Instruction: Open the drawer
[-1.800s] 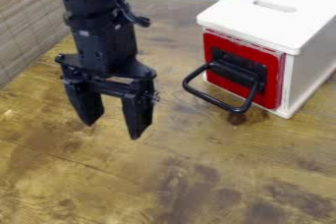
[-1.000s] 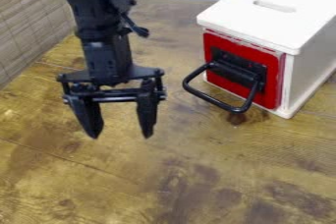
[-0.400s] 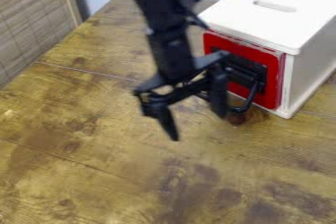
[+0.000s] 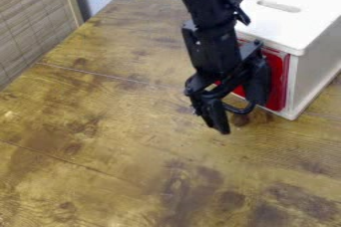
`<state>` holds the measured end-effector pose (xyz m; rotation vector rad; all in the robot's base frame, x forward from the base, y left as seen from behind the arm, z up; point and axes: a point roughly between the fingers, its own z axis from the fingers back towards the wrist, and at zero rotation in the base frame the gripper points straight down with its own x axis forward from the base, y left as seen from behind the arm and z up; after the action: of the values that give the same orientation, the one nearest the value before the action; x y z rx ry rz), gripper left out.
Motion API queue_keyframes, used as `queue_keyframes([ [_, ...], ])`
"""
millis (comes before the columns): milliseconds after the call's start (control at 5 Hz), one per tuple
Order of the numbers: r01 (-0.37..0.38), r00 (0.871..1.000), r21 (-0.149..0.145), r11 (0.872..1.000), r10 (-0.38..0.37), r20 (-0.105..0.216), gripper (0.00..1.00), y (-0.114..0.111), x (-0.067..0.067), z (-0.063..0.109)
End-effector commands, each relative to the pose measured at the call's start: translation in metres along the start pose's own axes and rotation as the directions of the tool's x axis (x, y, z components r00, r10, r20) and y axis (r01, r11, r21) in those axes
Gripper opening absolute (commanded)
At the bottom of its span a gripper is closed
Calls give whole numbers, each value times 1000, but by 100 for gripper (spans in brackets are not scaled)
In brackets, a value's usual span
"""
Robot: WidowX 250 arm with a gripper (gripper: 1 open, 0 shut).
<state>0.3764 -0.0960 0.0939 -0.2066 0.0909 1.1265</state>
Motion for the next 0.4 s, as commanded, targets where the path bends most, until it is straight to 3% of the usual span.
queue_keyframes([
  [0, -12, 999, -59, 998, 14, 46, 100, -10, 3, 17],
  [200, -14, 998, -49, 999, 17, 61, 100, -13, 11, 16],
])
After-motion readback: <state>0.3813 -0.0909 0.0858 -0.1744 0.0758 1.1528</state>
